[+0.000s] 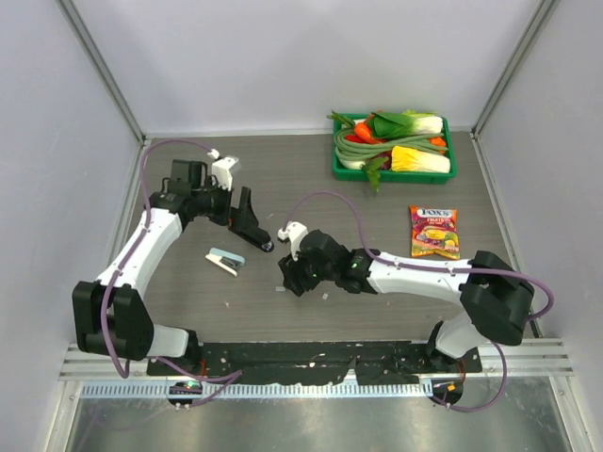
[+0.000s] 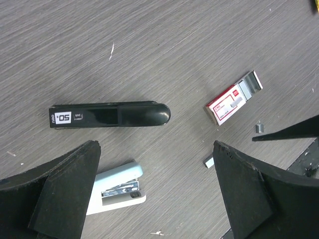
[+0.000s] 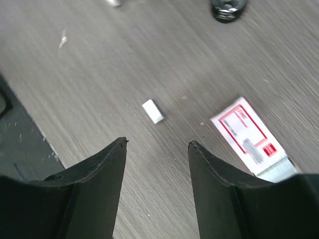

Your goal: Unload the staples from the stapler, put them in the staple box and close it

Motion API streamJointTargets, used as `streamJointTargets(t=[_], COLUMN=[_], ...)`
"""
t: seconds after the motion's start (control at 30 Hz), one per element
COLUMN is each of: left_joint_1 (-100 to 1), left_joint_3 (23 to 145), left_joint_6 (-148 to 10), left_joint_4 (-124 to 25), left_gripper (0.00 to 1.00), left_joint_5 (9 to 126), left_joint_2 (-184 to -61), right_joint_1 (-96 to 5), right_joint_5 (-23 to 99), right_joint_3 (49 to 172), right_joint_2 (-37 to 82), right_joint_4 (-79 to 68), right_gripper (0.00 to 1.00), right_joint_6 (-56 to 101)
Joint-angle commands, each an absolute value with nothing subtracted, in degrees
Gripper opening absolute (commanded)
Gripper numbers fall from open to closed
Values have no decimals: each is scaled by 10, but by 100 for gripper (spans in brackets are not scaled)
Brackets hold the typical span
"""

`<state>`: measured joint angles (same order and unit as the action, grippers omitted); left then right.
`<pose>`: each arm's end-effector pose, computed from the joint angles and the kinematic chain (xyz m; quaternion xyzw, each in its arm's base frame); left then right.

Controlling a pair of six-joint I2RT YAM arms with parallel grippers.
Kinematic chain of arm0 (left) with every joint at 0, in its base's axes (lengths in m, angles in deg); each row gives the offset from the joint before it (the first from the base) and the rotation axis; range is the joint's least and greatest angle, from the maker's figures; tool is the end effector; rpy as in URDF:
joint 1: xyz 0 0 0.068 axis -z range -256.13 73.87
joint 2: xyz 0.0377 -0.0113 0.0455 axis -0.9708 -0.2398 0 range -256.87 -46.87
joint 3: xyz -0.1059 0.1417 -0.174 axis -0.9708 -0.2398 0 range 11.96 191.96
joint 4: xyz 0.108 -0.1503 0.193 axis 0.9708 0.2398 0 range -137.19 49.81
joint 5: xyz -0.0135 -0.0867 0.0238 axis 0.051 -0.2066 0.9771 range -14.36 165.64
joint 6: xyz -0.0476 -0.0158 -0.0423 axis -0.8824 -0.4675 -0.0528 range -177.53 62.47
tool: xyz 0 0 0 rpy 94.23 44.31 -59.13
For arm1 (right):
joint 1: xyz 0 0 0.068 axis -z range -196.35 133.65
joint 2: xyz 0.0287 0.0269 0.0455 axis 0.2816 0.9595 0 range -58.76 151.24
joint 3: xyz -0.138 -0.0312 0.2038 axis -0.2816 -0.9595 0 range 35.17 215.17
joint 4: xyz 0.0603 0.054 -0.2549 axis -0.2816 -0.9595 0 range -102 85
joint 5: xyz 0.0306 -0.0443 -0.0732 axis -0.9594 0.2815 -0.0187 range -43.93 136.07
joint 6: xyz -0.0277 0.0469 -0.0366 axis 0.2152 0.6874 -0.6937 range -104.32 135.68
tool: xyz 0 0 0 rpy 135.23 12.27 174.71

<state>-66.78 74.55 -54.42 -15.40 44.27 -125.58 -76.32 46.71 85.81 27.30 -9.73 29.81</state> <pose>0.3021 -0.0769 0.2474 0.1940 0.8827 -0.2708 0.3314 0.1703 0.2934 0.1735 -0.3509 0.8362 0.2498 0.3394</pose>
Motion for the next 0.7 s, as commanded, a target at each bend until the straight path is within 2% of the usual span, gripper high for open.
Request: streamJointTargets(t=[0.0,0.3,0.67], left_joint_1=[-674,-680,-699], left_joint_3=[752,745,739], left_joint_6=[-550,-549,-553], left_joint_4=[-134,-126,-133], left_gripper=[100,100,100], left_joint_5=[425,421,409], left_joint_2=[-1219,-1212,-1213], right_joint_1=[-767,-767,-778], right_joint_5=[344,311,357], right_joint_3=[853,933,941], right_joint_2=[292,398,421], right_joint_4=[-35,-106,-88], right_gripper=[59,56,51], right_joint_6=[167,84,59])
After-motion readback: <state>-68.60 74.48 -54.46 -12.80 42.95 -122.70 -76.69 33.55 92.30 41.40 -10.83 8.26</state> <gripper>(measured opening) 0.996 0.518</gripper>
